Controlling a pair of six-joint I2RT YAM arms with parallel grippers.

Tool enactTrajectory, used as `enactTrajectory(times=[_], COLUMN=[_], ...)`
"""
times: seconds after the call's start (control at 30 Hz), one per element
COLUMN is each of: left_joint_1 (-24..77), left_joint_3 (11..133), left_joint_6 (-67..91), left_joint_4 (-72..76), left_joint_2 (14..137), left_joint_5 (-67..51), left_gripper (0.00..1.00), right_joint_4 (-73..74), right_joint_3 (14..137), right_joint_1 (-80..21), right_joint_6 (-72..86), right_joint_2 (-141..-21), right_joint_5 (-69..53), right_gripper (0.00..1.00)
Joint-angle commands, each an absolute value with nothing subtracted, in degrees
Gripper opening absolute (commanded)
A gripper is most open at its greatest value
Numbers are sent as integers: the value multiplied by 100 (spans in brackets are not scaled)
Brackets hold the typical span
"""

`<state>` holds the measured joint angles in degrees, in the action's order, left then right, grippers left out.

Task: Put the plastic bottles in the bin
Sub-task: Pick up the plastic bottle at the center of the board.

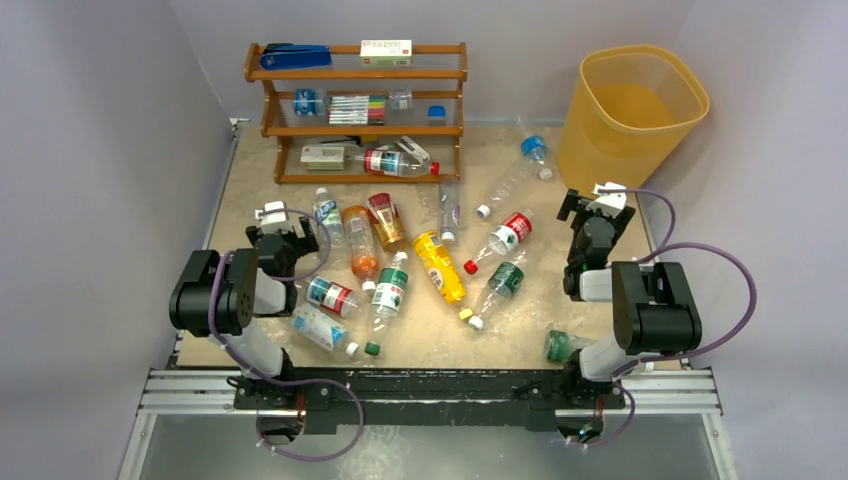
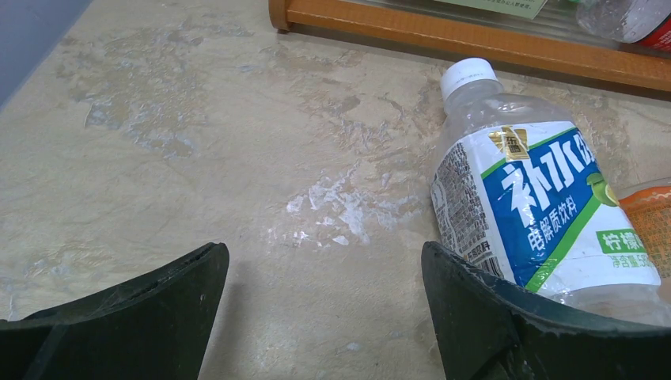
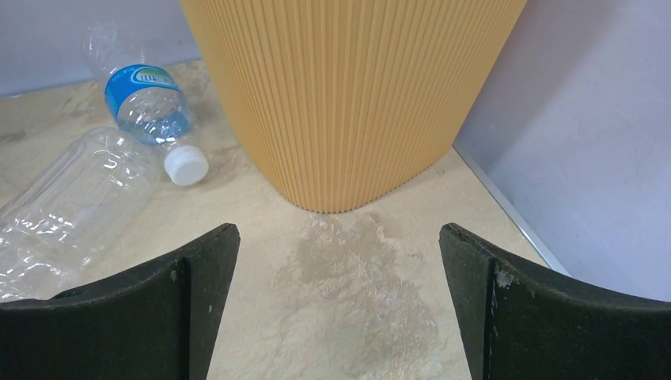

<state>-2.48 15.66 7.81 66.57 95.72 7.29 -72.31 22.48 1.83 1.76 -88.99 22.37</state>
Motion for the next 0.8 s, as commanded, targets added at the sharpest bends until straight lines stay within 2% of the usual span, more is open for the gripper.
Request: enactTrajectory(times=[0.0, 0.77], left_joint_1=[-220, -211], left_joint_3=[1699, 1668], left_joint_6=[703, 703], left_joint_4=[6908, 6986], left_joint_2=[9477, 9446], left_joint_5=[756, 750], left_gripper=[92, 92], right_joint_4=[-7510, -7695], right_joint_3=[2382, 2291], right_joint_1=[158, 158], right_joint_6=[141, 22], right_joint_2=[-8886, -8830], right_joint_5=[2238, 2315], right_gripper=[100, 100])
